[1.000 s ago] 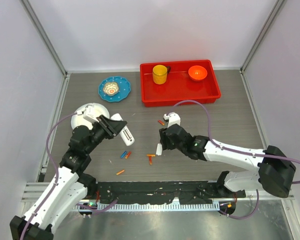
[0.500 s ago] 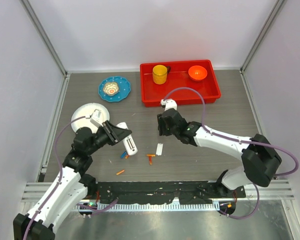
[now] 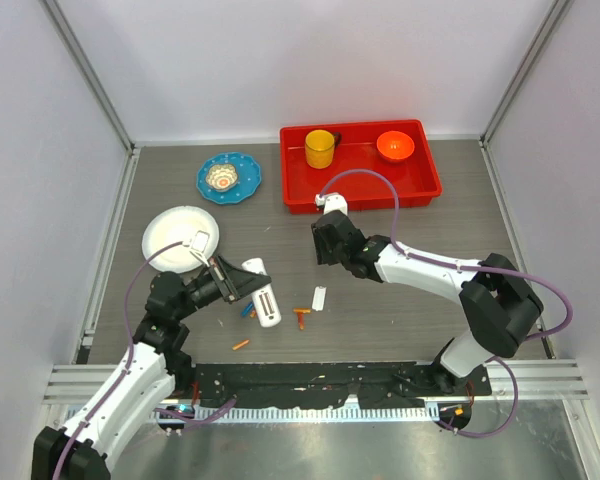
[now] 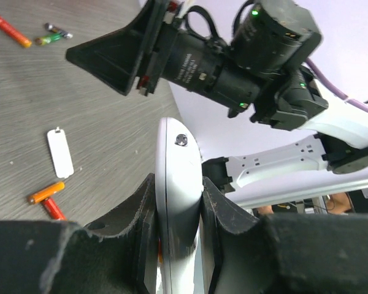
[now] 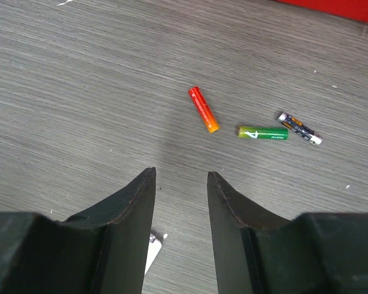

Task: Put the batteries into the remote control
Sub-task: Move the battery to the center of the board.

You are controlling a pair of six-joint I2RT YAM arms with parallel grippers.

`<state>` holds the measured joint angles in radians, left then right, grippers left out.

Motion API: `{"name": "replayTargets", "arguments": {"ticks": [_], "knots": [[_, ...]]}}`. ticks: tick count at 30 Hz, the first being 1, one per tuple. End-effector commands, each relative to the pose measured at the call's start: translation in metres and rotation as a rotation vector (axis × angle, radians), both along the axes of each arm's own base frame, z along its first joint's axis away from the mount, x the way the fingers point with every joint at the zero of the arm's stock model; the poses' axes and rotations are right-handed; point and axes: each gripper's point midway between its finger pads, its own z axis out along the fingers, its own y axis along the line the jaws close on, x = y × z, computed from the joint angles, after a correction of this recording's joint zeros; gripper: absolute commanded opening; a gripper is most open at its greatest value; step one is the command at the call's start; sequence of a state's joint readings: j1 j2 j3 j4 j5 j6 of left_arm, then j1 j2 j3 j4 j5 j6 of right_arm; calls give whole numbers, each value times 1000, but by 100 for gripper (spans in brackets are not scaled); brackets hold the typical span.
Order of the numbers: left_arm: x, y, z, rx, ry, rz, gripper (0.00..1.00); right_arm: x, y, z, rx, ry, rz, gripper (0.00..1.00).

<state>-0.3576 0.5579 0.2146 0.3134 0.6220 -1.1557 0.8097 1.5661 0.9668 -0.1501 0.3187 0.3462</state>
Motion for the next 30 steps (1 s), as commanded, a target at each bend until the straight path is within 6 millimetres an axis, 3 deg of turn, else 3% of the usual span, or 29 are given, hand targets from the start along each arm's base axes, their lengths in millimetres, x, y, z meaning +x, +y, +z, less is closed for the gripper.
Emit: {"name": "replayTargets", "arguments": {"ticks": [1,6,10,14,18,22,30], "knots": [[-10,3,49,-150,-200,-11,0,17,-3,32,27,-106,-61,44],[-14,11,59,-252,-271,32,0,23,-17,29,-17,-126,-111,51],[-13,12,61,-262,-284,42,0,31,-21,27,81,-82,-112,51],[-11,13,65,-264,-288,54,0,35,-15,15,57,-27,-31,46],[-3,9,49,-191,-216,53,0,42,-4,9,29,-10,21,45],[-3,8,48,-187,-216,41,0,46,5,-1,23,2,55,44],[-6,7,50,-188,-226,32,0,50,1,-31,-42,43,49,42]]}}
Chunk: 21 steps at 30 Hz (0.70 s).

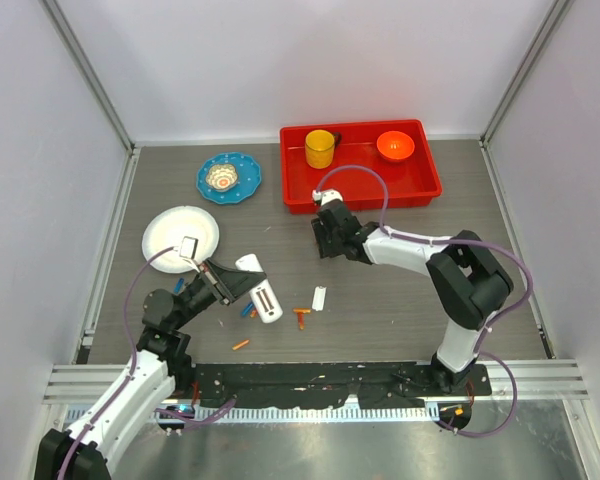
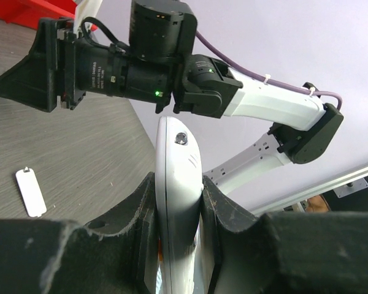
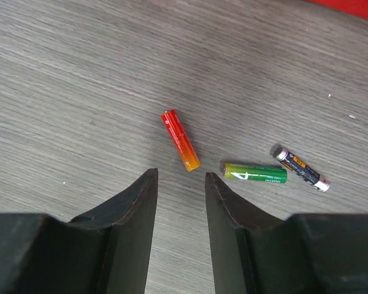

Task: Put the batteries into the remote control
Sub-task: Move the battery to the center of the board.

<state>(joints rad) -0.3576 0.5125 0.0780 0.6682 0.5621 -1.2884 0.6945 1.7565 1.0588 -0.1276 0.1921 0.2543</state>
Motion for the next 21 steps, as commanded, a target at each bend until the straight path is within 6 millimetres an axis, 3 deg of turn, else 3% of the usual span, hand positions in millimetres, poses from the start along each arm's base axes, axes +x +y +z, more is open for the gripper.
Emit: {"name": "replayTargets", "arguments": {"ticks": [1,21], "knots": [[-3,0,23,-8,-87,-9,0,14,8,9,1,-51,6,41],[0,1,11,4,-54,10,0,29,13,-10,-64,-50,50,40]]}}
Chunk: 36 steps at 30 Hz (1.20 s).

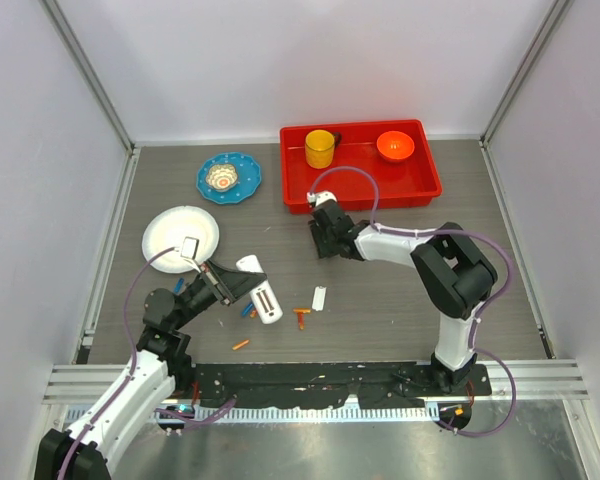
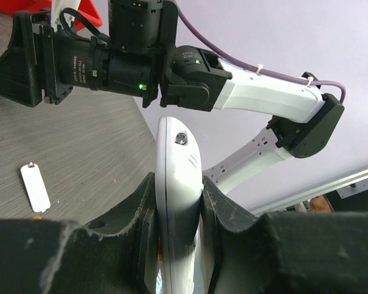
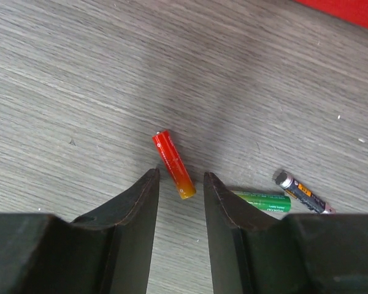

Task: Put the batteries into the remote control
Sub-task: Move the battery to the center of the board.

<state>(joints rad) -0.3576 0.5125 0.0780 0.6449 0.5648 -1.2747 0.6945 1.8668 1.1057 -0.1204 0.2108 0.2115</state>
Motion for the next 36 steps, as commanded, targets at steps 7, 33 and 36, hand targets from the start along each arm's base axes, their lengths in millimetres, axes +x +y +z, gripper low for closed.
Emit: {"name": "replayTargets", "arguments": {"ticks": [7,33,36], "knots": [[-2,1,20,-13,-82,3,0,13,13,-1,-31,-3,133,18],[-12,-5,31,-20,-145,-7,0,-112,-9,31,-342,-262,1027,1],[-13,-5,27,-18,-141,-4,0,-104,-20,29,-306,-230,998,1]]}}
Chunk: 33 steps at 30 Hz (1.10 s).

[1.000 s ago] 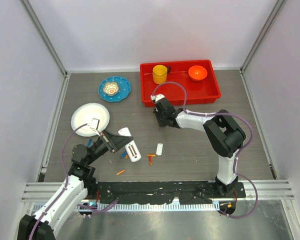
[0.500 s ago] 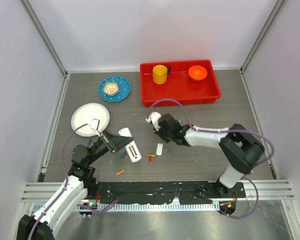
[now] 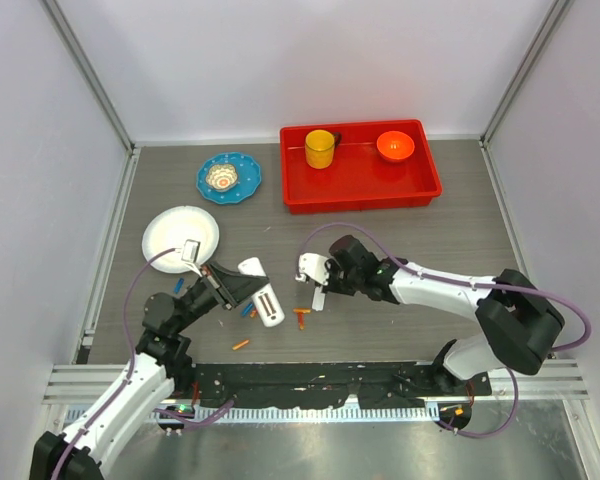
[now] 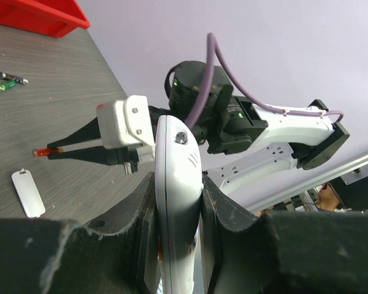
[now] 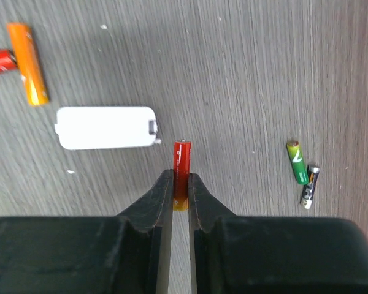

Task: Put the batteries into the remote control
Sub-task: Move the battery to the center of the board.

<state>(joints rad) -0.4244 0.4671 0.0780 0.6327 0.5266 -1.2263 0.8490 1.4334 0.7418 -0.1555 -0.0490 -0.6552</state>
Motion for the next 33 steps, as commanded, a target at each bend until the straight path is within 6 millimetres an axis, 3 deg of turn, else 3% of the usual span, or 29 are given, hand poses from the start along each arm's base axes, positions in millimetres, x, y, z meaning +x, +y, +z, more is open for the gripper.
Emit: {"name": "replayTargets", "arguments": {"ticks": [1,5,14,23,30,33], "knots": [[-2,3,20,-28,-74,18,0,14,-21,-4,-6,27,-6,1],[0,4,14,-28,-59,30,0,16,-32,-4,40,70,-20,1],[3,3,9,-19,-35,36,0,15,-34,-18,43,121,-38,1],[3,4,4,-19,-17,41,0,12,-36,-26,56,137,-66,8],[2,3,2,-16,-15,35,0,13,-35,-23,80,151,-111,28],[2,3,1,-16,-11,36,0,17,-33,-16,96,145,-128,45]]}}
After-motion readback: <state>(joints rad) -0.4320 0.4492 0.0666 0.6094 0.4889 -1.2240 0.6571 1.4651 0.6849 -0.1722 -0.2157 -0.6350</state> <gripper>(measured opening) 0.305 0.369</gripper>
